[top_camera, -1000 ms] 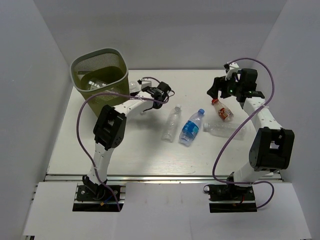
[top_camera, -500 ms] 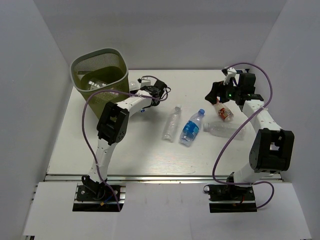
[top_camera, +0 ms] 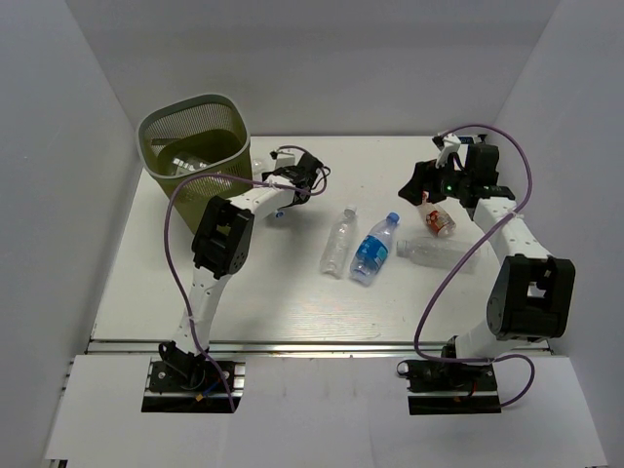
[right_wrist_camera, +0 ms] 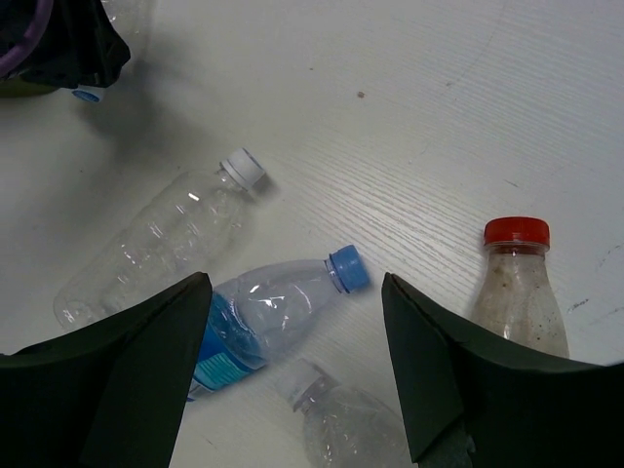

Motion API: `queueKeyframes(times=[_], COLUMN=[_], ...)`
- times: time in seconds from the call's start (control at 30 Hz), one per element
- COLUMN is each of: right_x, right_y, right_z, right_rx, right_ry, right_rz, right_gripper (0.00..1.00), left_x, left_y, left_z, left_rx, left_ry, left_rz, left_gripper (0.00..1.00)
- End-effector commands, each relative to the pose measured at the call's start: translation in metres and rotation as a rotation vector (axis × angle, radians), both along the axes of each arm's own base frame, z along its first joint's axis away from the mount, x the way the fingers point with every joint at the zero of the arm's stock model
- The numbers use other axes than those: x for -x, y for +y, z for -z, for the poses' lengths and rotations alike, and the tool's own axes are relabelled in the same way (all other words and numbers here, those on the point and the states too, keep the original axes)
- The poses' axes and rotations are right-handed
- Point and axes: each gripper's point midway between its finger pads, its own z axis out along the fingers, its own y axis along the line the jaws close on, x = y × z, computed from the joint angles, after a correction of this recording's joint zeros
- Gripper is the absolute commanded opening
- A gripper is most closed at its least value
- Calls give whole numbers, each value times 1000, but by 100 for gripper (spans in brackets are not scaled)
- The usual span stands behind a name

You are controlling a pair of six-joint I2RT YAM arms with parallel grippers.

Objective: Put the plastic bottles in the bin

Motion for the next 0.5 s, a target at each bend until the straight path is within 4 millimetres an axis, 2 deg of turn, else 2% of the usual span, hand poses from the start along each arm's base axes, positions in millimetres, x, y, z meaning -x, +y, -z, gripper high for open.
queueKeyframes(times=[0.0,0.03,0.1,0.17,0.2,0.23,0.27,0.3,0.37,0.43,0.47], right_x=[9,11,12,13,15,15,17,18,24,34,35], right_y=[6,6,7,7,6,6,7,8,12,22,23], right_z=[-14,-14,-13,-13,-11,-11,-9,-10,-10,-9,-8], right_rx=[-20,-20,-16,-15,-9,-10,-9,-4,-3,-32,-36], right_ry=[-31,-31,-35,-31,-28,-31,-22,-32,-33,-14,-12], right_rz=[-27,-29,-33,-34,-36,-40,-50,-68,-115,-177,-189], right_gripper=[76,75,75,73,73,71,66,64,56,52,51], left_x=[-11,-17,-12,-11,-8,-2,0,-1,13,20,24], left_y=[-11,-17,-34,-60,-74,-94,-104,-110,-130,-141,-142], left_z=[-12,-16,-26,-32,-52,-60,-71,-85,-119,-148,-179], left_rx=[48,72,101,189,223,278,306,326,383,418,449], left_ry=[-36,-67,-73,-88,-118,-118,-144,-168,-208,-245,-301], left_rz=[58,79,179,282,342,411,452,483,564,631,650], left_gripper=[55,50,44,40,37,35,35,32,31,29,27])
